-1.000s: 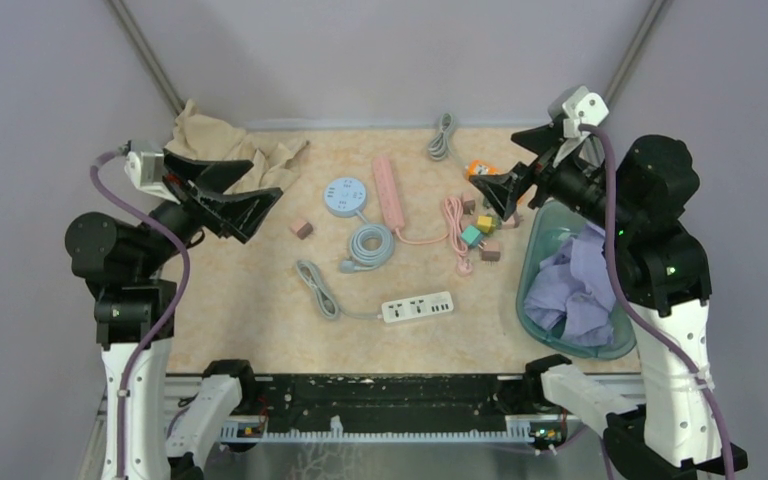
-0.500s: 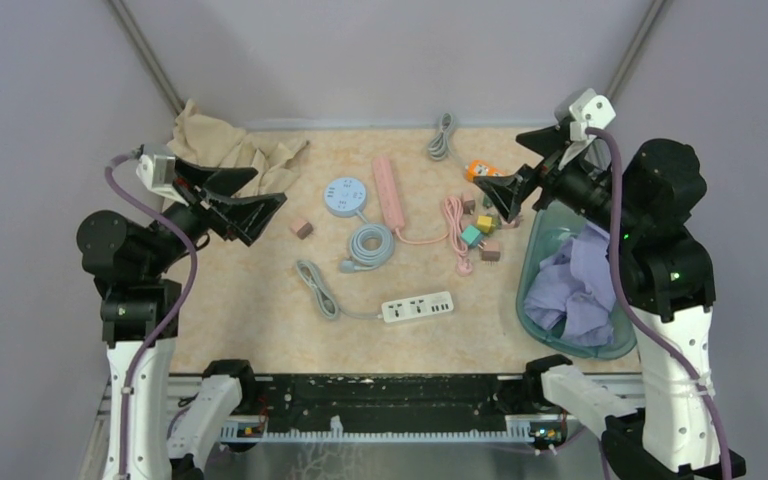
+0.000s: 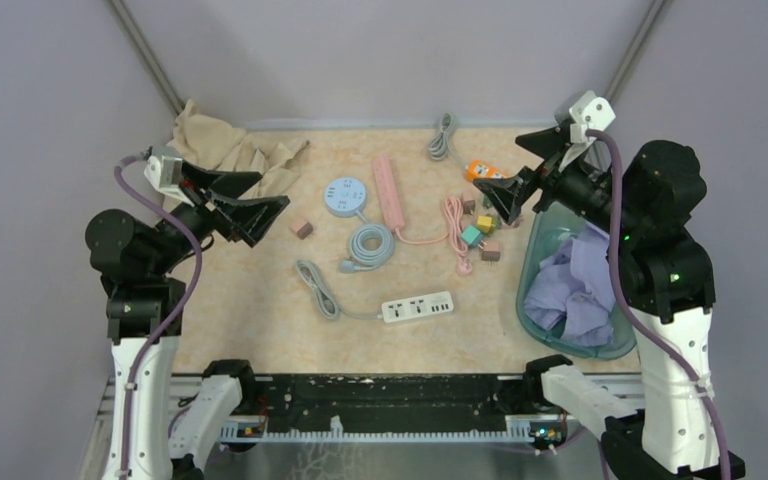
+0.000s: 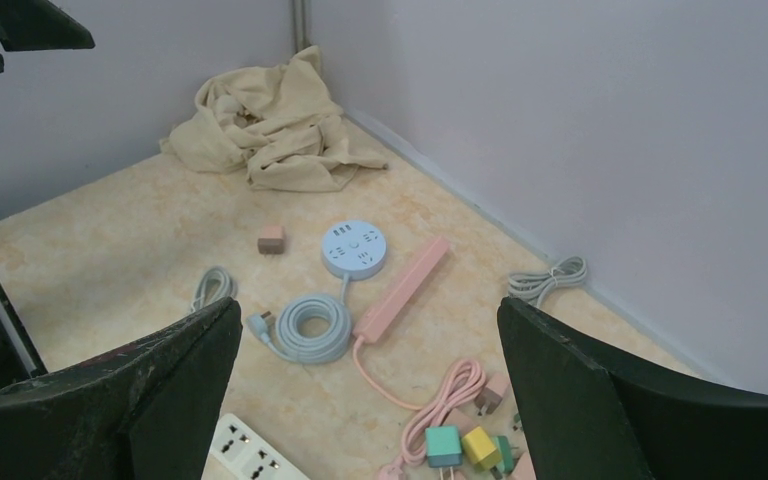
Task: Pull the plug off the socket
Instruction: Reset both arms
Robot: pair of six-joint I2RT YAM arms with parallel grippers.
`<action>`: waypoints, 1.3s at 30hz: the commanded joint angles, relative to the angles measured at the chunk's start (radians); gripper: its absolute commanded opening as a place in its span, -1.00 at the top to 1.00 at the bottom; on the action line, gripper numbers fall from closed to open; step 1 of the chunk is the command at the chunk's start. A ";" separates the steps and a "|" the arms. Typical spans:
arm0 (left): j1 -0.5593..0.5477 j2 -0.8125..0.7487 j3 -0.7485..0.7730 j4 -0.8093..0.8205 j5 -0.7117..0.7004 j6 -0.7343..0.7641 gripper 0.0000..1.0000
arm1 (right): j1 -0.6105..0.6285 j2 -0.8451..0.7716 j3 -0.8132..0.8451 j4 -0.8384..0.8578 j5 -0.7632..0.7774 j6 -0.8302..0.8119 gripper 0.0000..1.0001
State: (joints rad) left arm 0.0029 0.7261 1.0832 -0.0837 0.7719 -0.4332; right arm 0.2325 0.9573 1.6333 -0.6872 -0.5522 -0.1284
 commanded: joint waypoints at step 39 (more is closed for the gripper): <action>0.005 -0.020 -0.046 0.052 0.036 -0.009 -1.00 | -0.026 -0.015 -0.017 0.032 -0.009 0.015 -0.98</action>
State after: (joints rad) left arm 0.0029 0.7162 1.0401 -0.0601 0.7906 -0.4442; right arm 0.2192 0.9546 1.6096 -0.6884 -0.5587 -0.1280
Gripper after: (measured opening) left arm 0.998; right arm 0.990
